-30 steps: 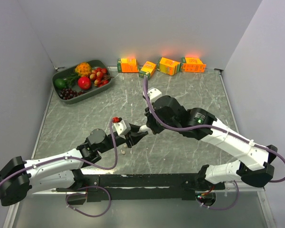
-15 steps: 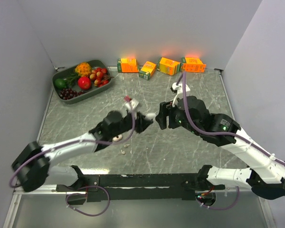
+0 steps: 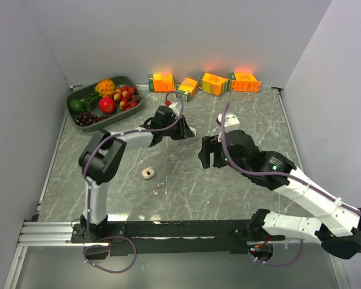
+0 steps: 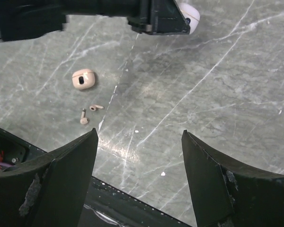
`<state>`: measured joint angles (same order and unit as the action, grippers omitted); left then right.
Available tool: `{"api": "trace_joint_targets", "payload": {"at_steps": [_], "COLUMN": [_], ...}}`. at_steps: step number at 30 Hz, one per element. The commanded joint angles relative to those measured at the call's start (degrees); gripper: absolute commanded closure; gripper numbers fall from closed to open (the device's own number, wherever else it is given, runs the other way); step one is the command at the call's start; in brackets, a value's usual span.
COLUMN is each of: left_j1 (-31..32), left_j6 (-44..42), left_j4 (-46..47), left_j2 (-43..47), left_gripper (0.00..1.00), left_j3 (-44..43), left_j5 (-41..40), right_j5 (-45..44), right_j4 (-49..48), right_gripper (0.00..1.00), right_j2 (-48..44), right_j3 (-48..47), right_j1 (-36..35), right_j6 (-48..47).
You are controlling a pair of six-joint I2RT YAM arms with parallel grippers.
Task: Insert the wireless bluetooth earbuds into the charging case
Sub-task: Place the charging case at the center of the board.
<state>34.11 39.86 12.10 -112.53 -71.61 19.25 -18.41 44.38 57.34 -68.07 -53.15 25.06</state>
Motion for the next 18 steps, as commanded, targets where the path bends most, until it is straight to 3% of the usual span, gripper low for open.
{"api": "trace_joint_targets", "payload": {"at_steps": [1,8,18], "left_j1": [-1.2,-2.0,-3.1], "left_j6": [3.1,3.6,5.6], "left_j4": [-2.2,-7.0,-9.3], "left_j2": [-7.8,-17.0,-19.7], "left_gripper": [0.99,0.99,0.98], "left_j3": [-9.9,-20.7,-20.4], "left_j5": [5.1,5.5,6.8], "right_j5": [-0.8,-0.8,1.2], "right_j4": [-4.0,-2.5,-3.2], "right_gripper": [0.21,0.21,0.21], "right_j2": [-4.3,-4.3,-4.1], "right_j3": [1.2,1.4,2.2], "right_j1": [0.8,1.8,3.0], "right_j6": [-0.4,-0.6,-0.6]}}
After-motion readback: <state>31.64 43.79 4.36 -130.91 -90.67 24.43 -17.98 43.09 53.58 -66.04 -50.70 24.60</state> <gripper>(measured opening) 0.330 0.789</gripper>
